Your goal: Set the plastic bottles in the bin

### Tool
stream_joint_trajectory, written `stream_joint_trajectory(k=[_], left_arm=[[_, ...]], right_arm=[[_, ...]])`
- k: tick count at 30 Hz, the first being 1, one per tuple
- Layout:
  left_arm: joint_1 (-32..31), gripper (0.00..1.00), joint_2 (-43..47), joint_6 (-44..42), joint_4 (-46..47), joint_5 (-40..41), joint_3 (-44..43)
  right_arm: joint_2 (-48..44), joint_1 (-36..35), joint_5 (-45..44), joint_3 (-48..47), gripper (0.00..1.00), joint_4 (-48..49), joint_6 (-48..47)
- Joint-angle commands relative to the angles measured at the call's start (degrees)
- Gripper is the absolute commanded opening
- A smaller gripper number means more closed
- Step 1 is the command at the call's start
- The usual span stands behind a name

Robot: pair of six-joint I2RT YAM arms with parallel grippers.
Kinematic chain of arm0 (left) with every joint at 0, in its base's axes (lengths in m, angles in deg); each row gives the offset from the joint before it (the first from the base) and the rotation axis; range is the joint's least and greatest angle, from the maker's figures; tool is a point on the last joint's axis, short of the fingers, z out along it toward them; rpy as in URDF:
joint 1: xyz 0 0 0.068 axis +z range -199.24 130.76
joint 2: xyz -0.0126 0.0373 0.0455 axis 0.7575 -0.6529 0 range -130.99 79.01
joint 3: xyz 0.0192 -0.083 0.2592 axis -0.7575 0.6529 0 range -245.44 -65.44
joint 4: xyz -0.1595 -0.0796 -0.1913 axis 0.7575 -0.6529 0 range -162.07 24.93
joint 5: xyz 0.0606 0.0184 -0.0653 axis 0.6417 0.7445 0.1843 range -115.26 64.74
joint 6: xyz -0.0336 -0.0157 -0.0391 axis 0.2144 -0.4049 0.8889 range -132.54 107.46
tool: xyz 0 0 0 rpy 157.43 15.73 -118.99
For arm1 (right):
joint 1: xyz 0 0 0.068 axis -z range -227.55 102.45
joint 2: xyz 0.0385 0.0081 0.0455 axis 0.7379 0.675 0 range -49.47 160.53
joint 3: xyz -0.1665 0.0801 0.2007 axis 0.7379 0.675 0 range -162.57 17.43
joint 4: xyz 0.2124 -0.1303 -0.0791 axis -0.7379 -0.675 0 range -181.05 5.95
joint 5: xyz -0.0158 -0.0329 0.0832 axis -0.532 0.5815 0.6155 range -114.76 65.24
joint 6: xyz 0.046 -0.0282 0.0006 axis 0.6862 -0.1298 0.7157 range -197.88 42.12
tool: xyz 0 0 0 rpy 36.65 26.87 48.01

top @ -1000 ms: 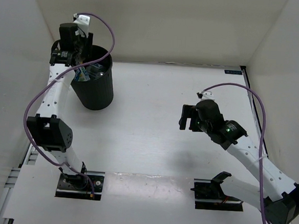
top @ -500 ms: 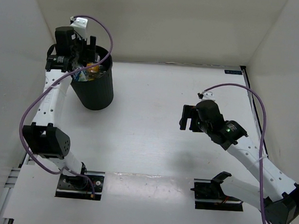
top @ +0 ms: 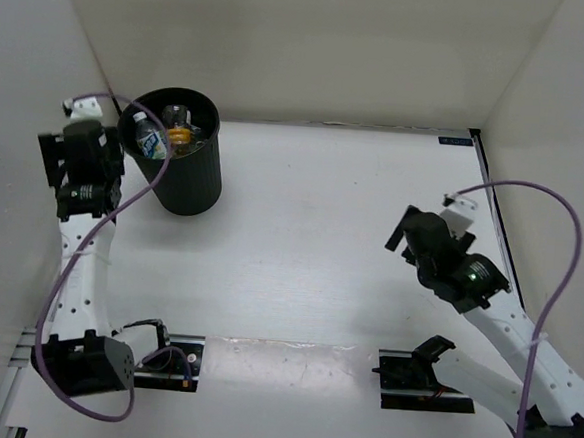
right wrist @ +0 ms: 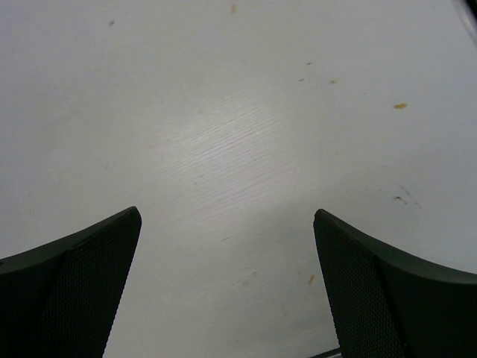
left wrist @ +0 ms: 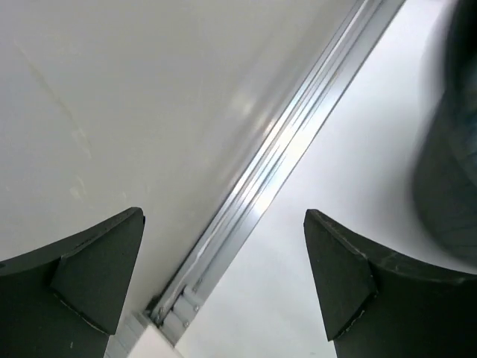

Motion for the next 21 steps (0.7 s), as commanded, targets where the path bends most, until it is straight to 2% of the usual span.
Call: stream_joint_trajectory(k=[1, 4, 6, 8, 21], left_arm=[[5.95, 0.99, 3.61, 1.40, -2.31, 4.62, 14.16], [10.44, 0.99, 11.43, 2.46, -2.31, -3.90, 25.68], [11.95, 0.99, 14.71, 2.46, -2.83, -8.64, 30.20], [12.48, 0.99, 16.39, 3.08, -2.83, -9.55, 35.13], [12.48, 0.99, 14.99, 4.13, -2.83, -9.19, 36.37]], right_arm=[[-3.72, 0.16, -14.91, 1.52, 1.00, -6.65, 9.91], [-6.19, 0.16, -15.70, 2.66, 1.00, -6.65, 9.91], [-6.98, 0.16, -15.70, 3.27, 1.00, -6.65, 9.91], [-7.51, 0.16, -15.70, 3.98, 1.00, -6.65, 10.44], [-4.52, 0.16, -12.36, 5.21, 1.00, -7.87, 13.25]])
